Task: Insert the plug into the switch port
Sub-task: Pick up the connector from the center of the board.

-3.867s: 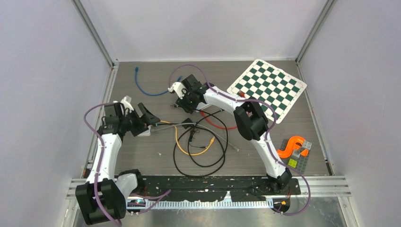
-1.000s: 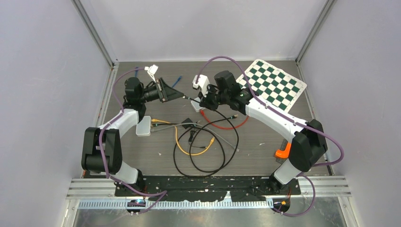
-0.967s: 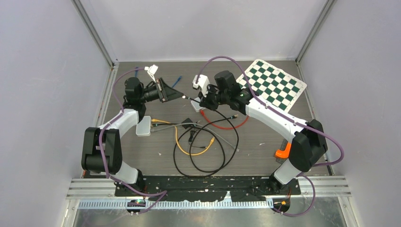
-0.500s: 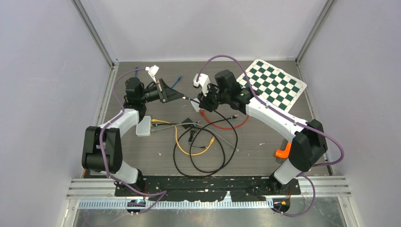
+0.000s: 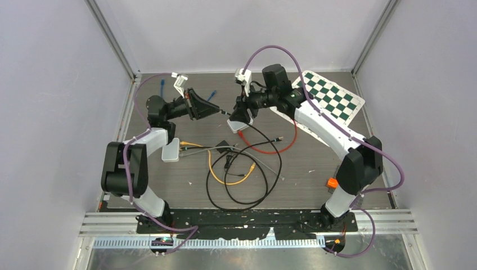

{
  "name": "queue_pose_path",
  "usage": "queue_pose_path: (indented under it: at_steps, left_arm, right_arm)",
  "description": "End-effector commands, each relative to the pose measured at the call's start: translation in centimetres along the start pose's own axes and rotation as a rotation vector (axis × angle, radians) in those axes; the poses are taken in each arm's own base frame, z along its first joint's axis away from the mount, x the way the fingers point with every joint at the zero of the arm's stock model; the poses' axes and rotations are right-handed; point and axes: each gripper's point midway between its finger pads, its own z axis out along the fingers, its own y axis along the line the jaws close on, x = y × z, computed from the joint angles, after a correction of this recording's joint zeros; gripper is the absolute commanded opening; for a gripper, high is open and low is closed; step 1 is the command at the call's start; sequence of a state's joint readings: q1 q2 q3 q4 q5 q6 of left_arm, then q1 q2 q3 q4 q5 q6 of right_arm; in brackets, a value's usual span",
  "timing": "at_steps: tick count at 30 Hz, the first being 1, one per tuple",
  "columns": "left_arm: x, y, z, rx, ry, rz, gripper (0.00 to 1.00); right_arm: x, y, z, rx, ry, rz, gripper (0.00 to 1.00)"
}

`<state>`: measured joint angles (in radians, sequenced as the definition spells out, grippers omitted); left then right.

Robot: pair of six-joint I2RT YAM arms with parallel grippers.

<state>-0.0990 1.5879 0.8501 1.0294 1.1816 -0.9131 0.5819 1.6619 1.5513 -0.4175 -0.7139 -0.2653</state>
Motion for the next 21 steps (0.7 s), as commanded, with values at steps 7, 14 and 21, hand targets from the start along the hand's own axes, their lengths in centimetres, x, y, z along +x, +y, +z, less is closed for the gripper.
queue_pose_path:
  at_steps: [7,14,21]
  left_arm:
    - [-1.4,-2.7,0.6,0.179,0.007,0.157,0.0]
    - [-0.7,-2.5,0.5,0.184,0.03,0.149,0.0]
    - [-0.5,-2.3,0.5,0.184,0.034,0.141,0.0]
  right_arm:
    - [-1.2,1.5,1.8,-0.185,-0.026,0.075,0.55]
    - [-1.8,0.5,2.8,-0.198,-0.039,0.115,0.53]
    - [-2.2,0.5,3.0,-0.21,-0.053,0.129,0.32]
